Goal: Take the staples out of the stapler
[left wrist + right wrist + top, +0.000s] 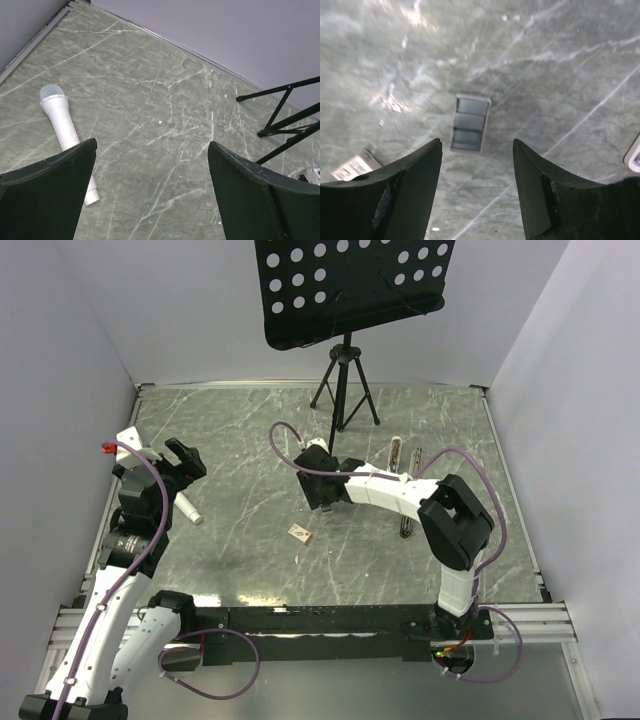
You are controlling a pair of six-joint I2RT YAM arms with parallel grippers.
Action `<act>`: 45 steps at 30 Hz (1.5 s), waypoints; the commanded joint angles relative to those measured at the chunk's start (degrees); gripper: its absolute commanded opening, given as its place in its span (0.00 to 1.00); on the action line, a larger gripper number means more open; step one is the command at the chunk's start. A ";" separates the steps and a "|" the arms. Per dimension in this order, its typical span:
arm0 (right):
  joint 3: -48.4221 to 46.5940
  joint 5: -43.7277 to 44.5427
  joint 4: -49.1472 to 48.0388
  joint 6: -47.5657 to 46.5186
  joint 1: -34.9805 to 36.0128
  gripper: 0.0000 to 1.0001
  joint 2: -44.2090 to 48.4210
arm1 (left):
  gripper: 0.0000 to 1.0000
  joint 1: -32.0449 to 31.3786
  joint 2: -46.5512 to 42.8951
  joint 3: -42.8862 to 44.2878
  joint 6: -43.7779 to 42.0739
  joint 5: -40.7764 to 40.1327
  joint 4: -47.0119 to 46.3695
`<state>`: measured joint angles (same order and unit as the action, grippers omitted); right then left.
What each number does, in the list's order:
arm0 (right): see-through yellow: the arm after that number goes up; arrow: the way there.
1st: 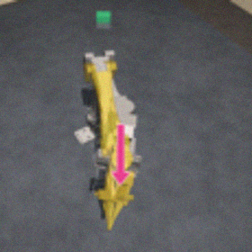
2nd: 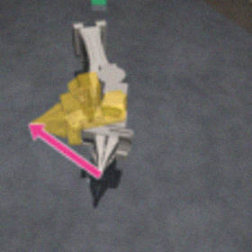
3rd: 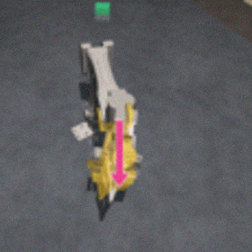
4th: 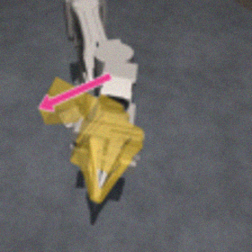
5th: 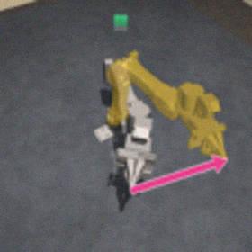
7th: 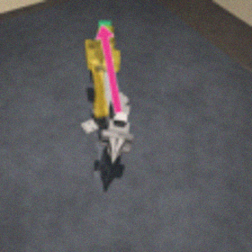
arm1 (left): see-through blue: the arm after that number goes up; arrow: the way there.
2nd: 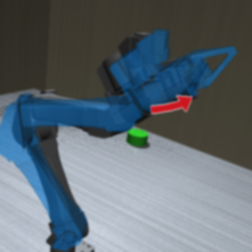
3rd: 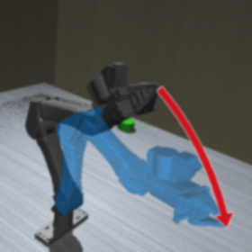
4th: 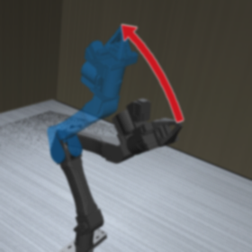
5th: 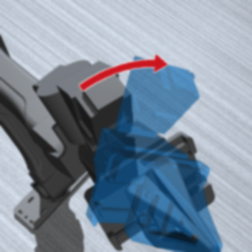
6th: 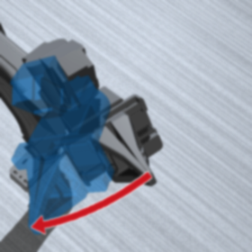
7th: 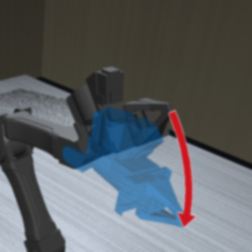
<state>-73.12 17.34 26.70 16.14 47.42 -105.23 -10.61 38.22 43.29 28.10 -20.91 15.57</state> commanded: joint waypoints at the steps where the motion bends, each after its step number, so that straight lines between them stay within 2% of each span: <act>1: -5.80 1.11 1.42 1.35 -0.22 0.66 -2.69 | 0.97 -0.29 -0.51 -0.66 -0.59 -0.19 -1.16; 10: -9.84 1.90 3.71 2.58 -0.92 0.66 -7.71 | 0.97 -0.29 -0.42 -0.66 -0.68 -0.01 -1.25; 19: -8.79 0.94 3.89 3.63 -1.45 0.65 -9.29 | 0.97 -0.29 -0.34 -0.57 -0.59 0.25 -1.25; 26: -7.56 -0.99 3.54 4.16 -1.89 0.60 -9.47 | 0.97 -0.20 -0.42 -0.75 -0.94 0.69 -1.51; 34: -7.56 -1.96 4.67 5.30 -1.98 0.57 -10.43 | 0.97 -0.29 -0.60 -0.92 -0.94 1.13 -1.77; 45: -4.31 -3.72 3.19 5.83 -1.98 0.41 -7.36 | 0.99 -0.72 -1.21 -1.98 -1.56 5.17 -3.27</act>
<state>-79.40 14.04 30.22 21.41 45.82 -114.54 -10.76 38.00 42.19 27.22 -18.70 15.18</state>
